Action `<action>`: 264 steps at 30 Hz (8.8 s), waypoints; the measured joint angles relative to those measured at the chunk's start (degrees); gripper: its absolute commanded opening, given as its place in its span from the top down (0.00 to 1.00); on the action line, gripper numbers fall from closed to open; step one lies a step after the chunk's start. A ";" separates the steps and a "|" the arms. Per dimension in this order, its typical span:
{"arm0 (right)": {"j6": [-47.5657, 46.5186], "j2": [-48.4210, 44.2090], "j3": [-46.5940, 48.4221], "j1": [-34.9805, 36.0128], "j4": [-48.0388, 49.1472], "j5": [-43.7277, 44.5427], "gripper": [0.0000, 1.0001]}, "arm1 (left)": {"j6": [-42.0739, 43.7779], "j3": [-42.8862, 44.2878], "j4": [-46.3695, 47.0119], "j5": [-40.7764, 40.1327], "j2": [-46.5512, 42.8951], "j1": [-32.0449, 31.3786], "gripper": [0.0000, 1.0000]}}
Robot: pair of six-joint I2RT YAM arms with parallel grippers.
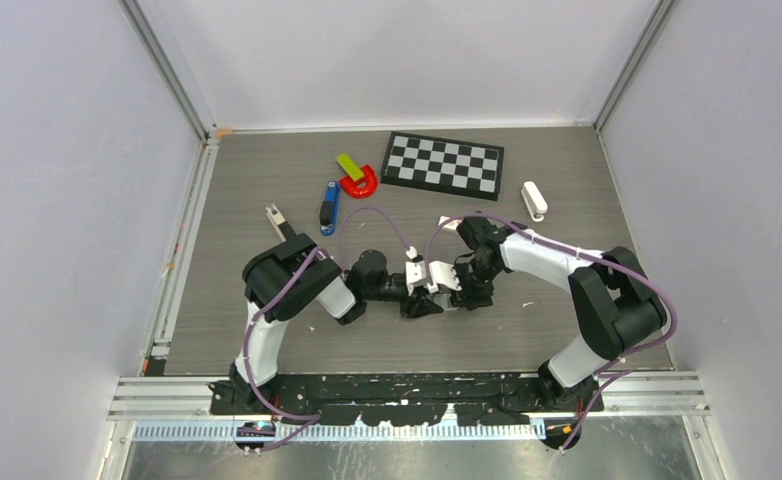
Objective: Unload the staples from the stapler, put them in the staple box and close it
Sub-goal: Close the staple box at the center of the board.
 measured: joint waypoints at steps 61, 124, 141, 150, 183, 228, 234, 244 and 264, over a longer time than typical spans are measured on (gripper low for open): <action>-0.87 -2.40 -2.89 -5.35 0.42 -4.66 0.51 | -4.42 -0.74 6.97 -1.62 2.64 -0.02 0.55; 3.50 -6.14 1.90 -6.62 -4.87 -7.48 0.18 | -9.27 -2.75 2.89 -11.10 -4.98 -1.20 0.08; 1.49 -13.46 4.46 -15.23 -16.31 -14.53 0.54 | -19.71 -14.71 -14.93 -30.01 -41.44 1.75 0.01; 3.28 -10.71 1.90 -16.04 -11.98 -11.61 0.76 | -30.82 -20.96 -26.32 -32.02 -51.54 2.62 0.23; 4.98 -4.37 -2.73 -13.70 -0.52 -3.76 0.79 | -53.62 -13.73 -10.69 -31.74 -17.33 -2.64 0.62; 10.82 -1.99 -2.23 -8.57 1.16 -2.12 0.77 | -55.32 -8.63 -11.23 -30.21 -12.39 -2.91 0.89; 10.78 -1.29 -1.44 -7.98 0.02 -2.03 0.74 | -55.60 -8.57 -11.39 -30.21 -12.39 -2.91 0.89; 8.81 -1.11 -1.05 -10.43 -2.97 -1.75 0.71 | -56.26 -8.57 -11.45 -30.23 -12.41 -2.91 0.89; 8.63 -0.63 -0.72 -5.64 -3.85 -1.79 0.72 | -56.46 -8.44 -11.52 -29.94 -12.39 -2.93 0.89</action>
